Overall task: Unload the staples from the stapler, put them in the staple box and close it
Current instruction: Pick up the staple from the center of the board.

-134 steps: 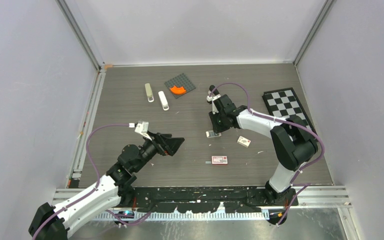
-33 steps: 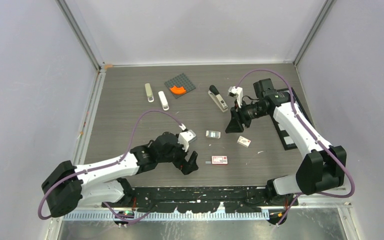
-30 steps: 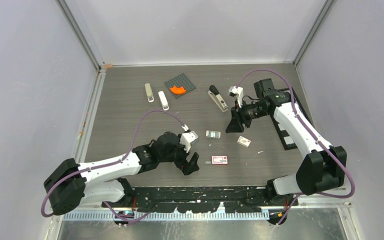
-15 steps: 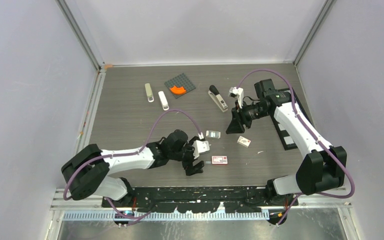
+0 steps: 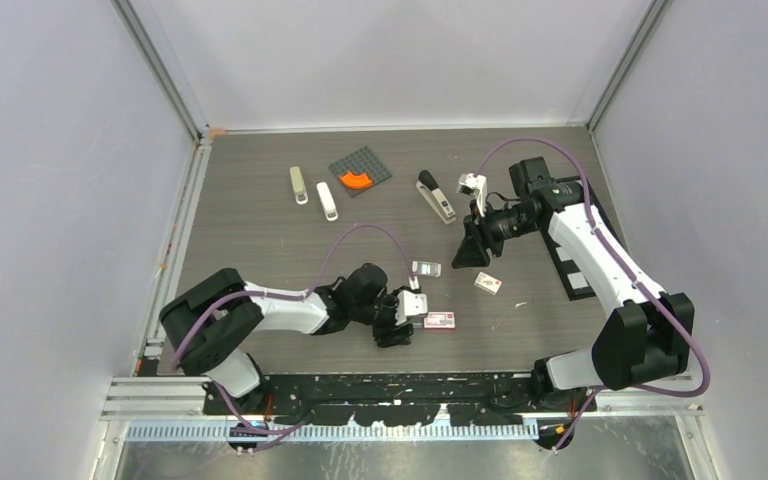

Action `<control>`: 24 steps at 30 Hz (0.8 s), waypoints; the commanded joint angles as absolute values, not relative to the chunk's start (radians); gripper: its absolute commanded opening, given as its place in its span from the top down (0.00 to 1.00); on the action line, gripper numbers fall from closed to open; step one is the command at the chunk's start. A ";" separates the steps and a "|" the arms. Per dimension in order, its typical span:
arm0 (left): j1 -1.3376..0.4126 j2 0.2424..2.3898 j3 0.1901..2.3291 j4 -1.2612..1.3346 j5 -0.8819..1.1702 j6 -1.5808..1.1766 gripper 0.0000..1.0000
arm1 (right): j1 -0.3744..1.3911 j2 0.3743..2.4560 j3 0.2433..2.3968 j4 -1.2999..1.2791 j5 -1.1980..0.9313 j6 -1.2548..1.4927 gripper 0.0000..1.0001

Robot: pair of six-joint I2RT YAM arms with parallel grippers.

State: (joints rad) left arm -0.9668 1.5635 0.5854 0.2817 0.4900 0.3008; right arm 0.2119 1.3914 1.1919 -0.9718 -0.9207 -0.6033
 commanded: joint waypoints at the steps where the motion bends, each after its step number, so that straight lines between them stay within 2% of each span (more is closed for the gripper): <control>1: -0.979 1.587 0.626 0.389 0.477 0.328 0.45 | 0.207 1.367 1.229 -0.983 -0.961 -0.623 0.48; 12: -0.988 1.651 0.654 0.395 0.440 0.326 0.56 | 0.208 1.368 1.233 -0.992 -0.969 -0.630 0.48; 20: -0.990 1.650 0.670 0.342 0.437 0.321 0.70 | 0.208 1.369 1.234 -0.996 -0.972 -0.631 0.48; 24: -0.989 1.651 0.680 0.311 0.438 0.316 0.83 | 0.208 1.368 1.233 -0.996 -0.971 -0.632 0.48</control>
State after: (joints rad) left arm -0.9829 1.6463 0.6426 0.3340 0.4454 0.3031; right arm 0.2119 1.3914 1.1931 -0.9932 -0.9417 -0.6193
